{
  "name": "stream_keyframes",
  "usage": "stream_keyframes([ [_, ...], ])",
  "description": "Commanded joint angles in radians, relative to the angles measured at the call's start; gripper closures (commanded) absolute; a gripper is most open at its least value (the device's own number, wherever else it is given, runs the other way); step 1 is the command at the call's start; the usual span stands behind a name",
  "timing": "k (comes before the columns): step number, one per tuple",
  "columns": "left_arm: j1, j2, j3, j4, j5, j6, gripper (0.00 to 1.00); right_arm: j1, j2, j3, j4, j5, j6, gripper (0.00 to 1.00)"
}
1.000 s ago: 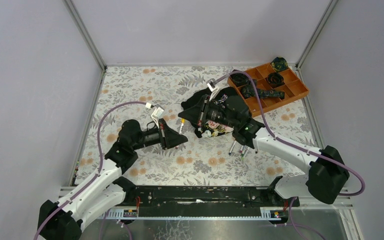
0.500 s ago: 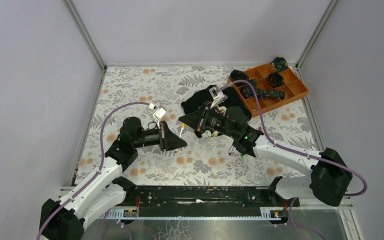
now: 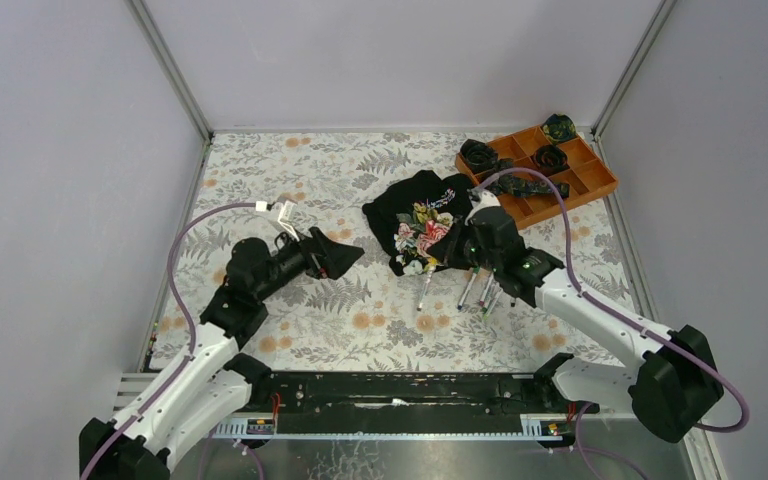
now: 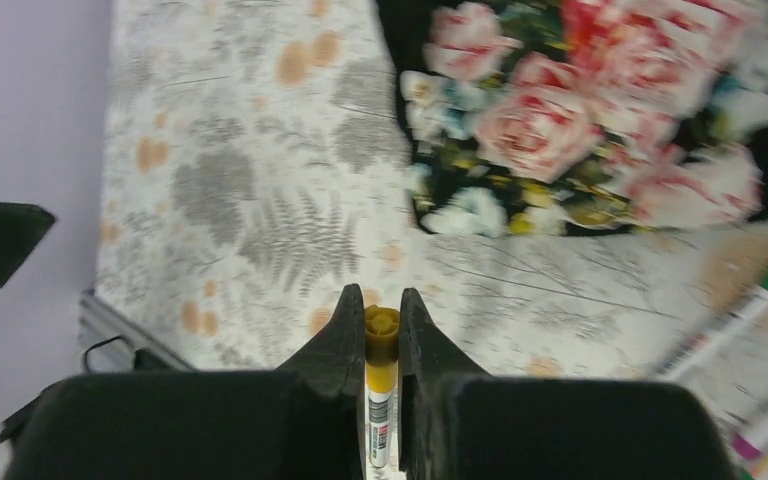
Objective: Insert the pens into the pen caps
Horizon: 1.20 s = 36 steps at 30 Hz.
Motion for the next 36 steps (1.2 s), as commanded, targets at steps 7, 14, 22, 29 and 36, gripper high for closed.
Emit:
stream_keyframes([
  [7, 0.14, 0.128, -0.106, -0.024, -0.391, -0.094, 0.02, -0.19, 0.102, -0.118, -0.007, 0.039, -0.046, 0.84],
  [14, 0.407, 0.213, -0.183, 0.111, -0.359, -0.111, 0.02, -0.318, 0.152, -0.121, 0.0, 0.032, -0.139, 0.24],
  [22, 0.645, 0.178, -0.232, 0.208, -0.59, -0.111, 0.0, -0.524, 0.052, -0.136, 0.068, 0.103, -0.347, 0.02],
  [29, 0.645, 0.135, -0.43, 0.54, -0.723, 0.05, 0.0, -0.547, -0.126, -0.362, 0.394, 0.407, -0.515, 0.01],
  [36, 0.645, 0.323, -0.43, 0.744, -0.7, 0.135, 0.0, -0.546, -0.072, -0.634, 0.882, 0.517, -0.594, 0.01],
])
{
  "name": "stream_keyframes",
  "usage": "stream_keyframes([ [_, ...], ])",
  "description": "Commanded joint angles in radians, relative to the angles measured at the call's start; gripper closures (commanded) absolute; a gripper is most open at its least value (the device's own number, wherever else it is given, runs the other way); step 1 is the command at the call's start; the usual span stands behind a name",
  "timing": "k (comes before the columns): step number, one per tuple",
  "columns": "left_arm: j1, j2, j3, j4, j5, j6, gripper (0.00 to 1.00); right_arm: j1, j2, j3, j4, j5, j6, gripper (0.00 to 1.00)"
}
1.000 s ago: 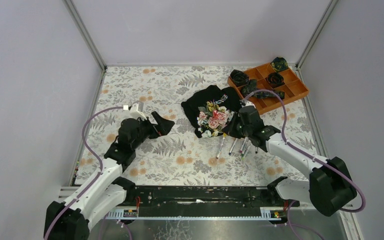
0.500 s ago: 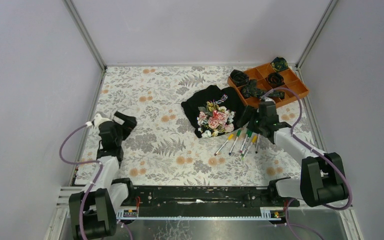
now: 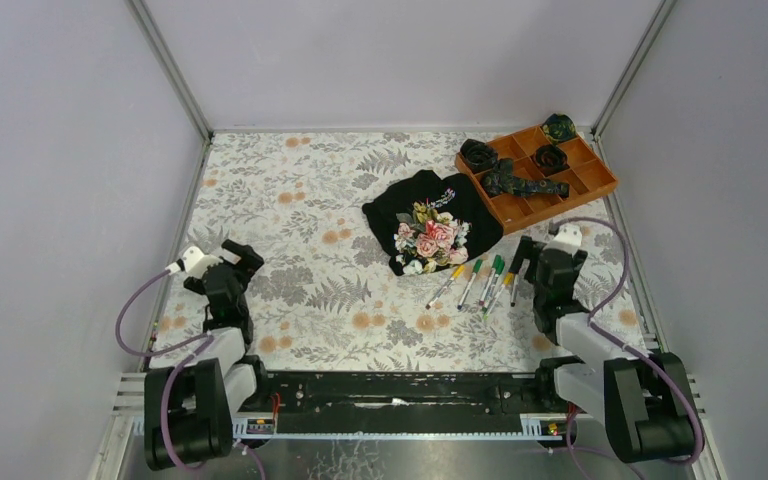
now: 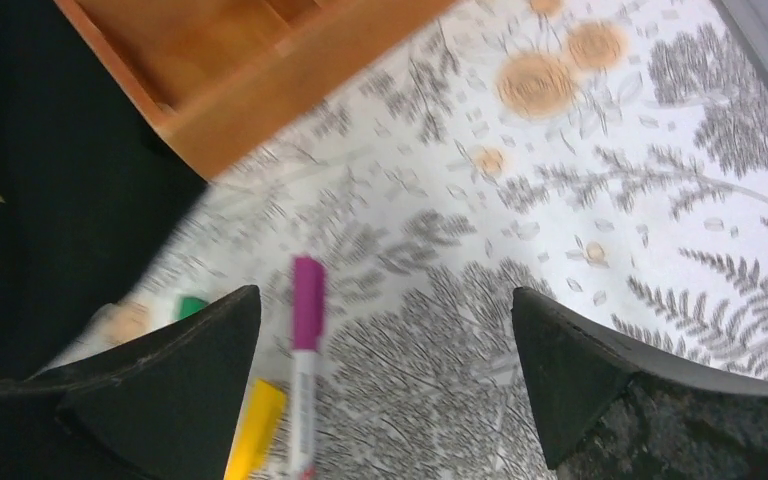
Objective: Insert the pens into the pen caps
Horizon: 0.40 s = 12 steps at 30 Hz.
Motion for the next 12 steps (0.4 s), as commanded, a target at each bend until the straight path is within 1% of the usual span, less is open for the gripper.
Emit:
stream_keyframes([
  [1, 0.004, 0.095, -0.006, 0.324, -0.03, 0.087, 0.0, -0.001, 0.076, -0.116, 0.442, 0.124, -0.093, 0.01],
  [3, 0.004, 0.136, -0.011, 0.387, -0.023, 0.104, 0.0, -0.001, 0.134, -0.123, 0.526, 0.131, -0.112, 0.01],
  [5, 0.002, 0.172, 0.002, 0.407, -0.032, 0.11, 0.0, -0.001, 0.159, -0.093, 0.504, 0.118, -0.127, 0.01],
  [9, -0.004, 0.215, 0.009, 0.449, -0.028, 0.114, 0.0, -0.001, 0.219, -0.085, 0.589, 0.122, -0.159, 0.01],
  [12, -0.008, 0.233, 0.016, 0.453, -0.063, 0.094, 0.0, -0.001, 0.246, -0.083, 0.629, 0.12, -0.178, 0.01],
])
